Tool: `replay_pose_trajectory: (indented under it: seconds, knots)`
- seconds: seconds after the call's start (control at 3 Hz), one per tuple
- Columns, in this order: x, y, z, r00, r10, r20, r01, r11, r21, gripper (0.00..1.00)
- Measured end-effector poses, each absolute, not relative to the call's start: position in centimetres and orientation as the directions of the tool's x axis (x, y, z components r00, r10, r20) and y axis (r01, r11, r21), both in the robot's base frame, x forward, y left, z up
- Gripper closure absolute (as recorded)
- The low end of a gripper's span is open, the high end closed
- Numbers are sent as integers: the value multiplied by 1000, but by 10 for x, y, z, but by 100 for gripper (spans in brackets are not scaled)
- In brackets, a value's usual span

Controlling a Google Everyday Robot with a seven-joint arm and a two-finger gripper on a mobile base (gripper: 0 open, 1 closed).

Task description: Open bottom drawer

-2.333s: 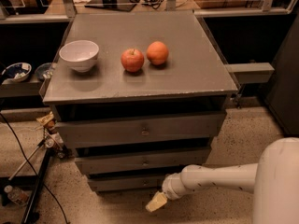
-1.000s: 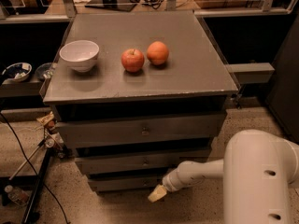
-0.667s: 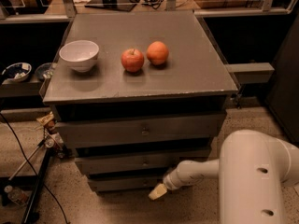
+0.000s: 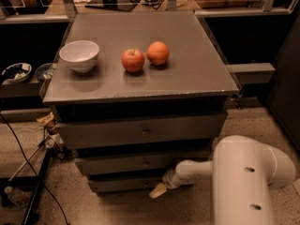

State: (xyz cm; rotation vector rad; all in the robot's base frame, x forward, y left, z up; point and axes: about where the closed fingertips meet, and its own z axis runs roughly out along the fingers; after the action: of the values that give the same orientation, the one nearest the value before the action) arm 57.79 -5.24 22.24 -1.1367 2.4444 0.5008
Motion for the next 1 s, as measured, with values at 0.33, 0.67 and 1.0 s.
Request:
replay_pose_trajectory:
  seconds: [0.33, 0.67, 1.0]
  knots:
    - [580, -49, 215, -586, -641, -496, -787, 597, 157, 0]
    - [584, -37, 210, -559, -650, -515, -807, 570, 156, 0]
    - [588, -23, 204, -522, -678, -518, -837, 525, 155, 0]
